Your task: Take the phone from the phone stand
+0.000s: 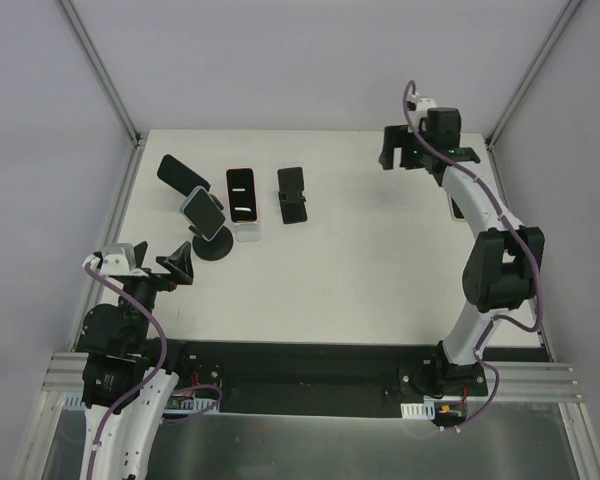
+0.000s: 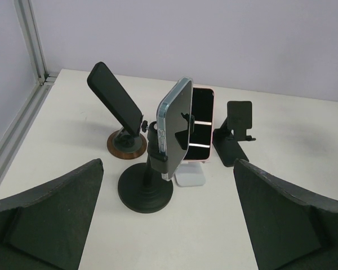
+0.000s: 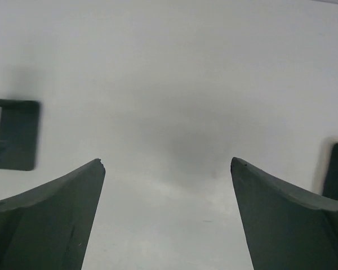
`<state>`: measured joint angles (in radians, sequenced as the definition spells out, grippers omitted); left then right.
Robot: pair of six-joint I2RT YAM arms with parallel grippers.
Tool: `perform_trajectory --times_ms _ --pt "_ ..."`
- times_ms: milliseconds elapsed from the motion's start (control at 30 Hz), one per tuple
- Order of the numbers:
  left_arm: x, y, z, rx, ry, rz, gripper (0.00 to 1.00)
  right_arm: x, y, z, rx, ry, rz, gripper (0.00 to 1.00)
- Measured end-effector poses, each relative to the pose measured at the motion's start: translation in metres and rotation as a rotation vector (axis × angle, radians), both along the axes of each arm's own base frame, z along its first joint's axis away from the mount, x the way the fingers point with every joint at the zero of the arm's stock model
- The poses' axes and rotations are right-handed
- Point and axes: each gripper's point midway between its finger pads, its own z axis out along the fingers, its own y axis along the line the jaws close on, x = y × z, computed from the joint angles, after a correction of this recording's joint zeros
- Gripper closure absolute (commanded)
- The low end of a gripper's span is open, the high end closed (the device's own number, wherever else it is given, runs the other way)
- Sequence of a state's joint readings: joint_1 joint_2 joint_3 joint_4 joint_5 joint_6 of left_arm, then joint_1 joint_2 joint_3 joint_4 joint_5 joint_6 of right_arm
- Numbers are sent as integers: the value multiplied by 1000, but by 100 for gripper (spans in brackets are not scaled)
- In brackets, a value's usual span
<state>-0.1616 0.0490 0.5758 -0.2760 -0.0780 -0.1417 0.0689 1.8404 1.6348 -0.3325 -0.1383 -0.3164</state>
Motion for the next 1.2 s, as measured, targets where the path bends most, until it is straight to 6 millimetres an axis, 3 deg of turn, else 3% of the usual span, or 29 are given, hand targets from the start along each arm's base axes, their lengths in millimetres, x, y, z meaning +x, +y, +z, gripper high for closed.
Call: perform_trajectory --times_ms 100,200,367,567,667,833,1200 --pt "-2 0 2 -2 -9 0 1 -16 80 5 122 -57 135 4" --pt "-2 0 2 -3 -10 -1 1 -34 135 -12 197 -45 215 4" --pt "-2 0 2 -5 -10 -2 1 -51 205 -32 234 -47 291 4" --pt "-2 0 2 -5 -10 -3 1 -43 272 -41 229 -100 329 4" --pt "-2 0 2 -5 -10 -3 1 -34 295 -49 223 -113 333 4" --pt "-2 0 2 -5 -10 -3 1 -20 316 -56 194 -142 311 4" --pt "-2 -2 2 -5 -10 -11 1 -9 327 -70 97 -159 223 1"
